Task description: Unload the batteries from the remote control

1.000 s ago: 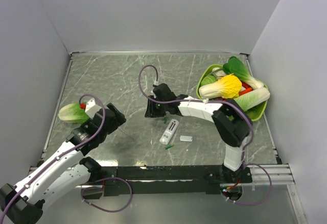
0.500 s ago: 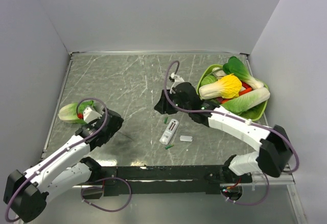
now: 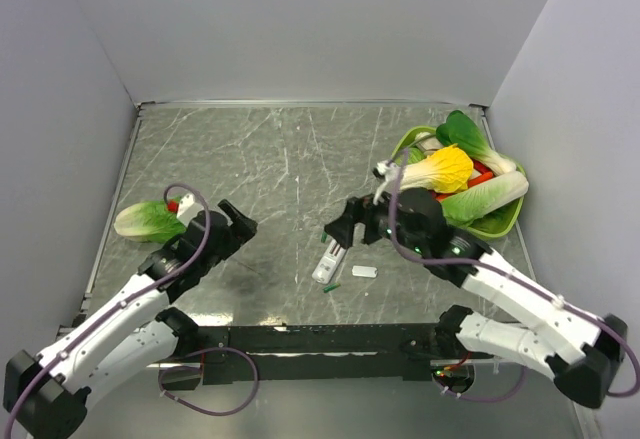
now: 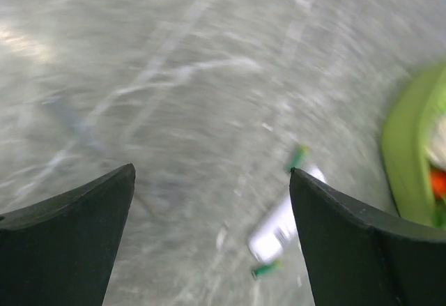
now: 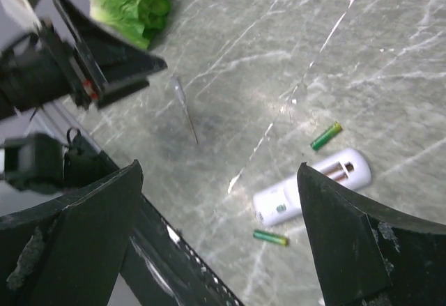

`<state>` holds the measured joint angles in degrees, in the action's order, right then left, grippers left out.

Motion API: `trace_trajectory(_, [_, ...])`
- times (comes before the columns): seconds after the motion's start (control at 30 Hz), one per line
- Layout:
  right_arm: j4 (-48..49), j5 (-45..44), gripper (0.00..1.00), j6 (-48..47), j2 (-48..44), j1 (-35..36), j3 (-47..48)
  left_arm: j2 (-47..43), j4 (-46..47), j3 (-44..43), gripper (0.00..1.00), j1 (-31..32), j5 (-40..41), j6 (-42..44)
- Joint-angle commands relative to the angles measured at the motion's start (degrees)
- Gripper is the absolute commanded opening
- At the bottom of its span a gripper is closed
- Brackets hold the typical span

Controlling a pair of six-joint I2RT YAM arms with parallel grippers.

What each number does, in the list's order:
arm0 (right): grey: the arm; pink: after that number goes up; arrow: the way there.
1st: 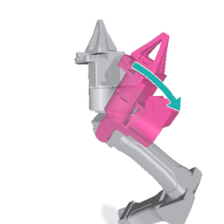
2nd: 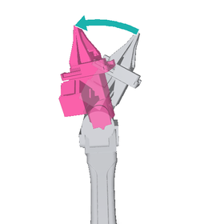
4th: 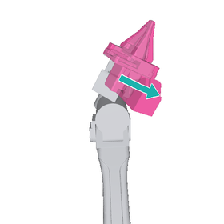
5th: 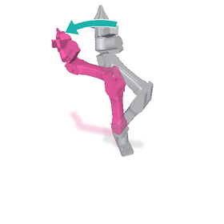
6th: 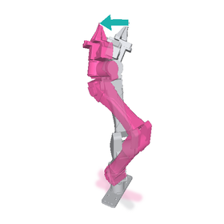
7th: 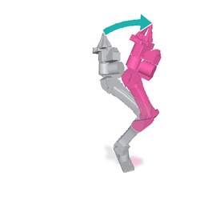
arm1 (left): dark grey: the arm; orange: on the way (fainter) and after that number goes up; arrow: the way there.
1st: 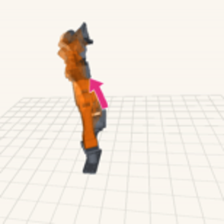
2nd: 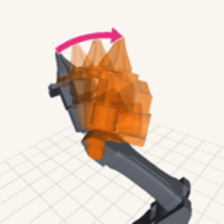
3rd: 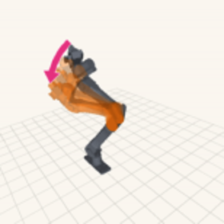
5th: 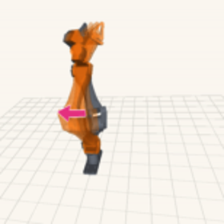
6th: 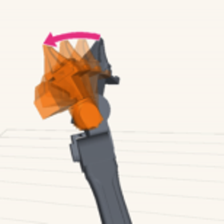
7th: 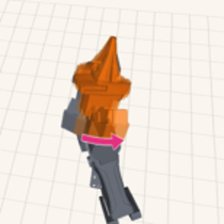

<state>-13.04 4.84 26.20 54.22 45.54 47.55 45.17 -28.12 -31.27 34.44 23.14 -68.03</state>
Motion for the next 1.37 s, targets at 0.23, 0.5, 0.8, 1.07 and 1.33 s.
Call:
trace_trajectory(0.23, [-14.2,-17.8,1.00,3.1,-18.2,0.2,-4.8,-10.4,19.7,-1.3,0.97,-0.1,-29.9,22.7])
trace_trajectory(0.5, [-13.6,-21.0,1.00,5.9,-22.5,0.2,-8.8,-16.2,24.5,3.2,0.97,-0.1,-32.8,24.6])
trace_trajectory(0.8, [-13.6,-21.5,1.00,5.7,-26.5,0.2,-9.9,-14.5,23.8,2.3,0.97,-0.1,-33.4,26.1])
trace_trajectory(1.07, [-13.6,-21.2,1.00,6.1,-26.2,0.2,-9.6,-14.7,24.2,2.5,0.97,-0.1,-33.5,25.9])
trace_trajectory(1.33, [-13.5,-21.8,1.00,5.6,-26.7,0.1,-9.1,-15.0,24.3,2.3,0.97,-0.1,-33.2,26.0])
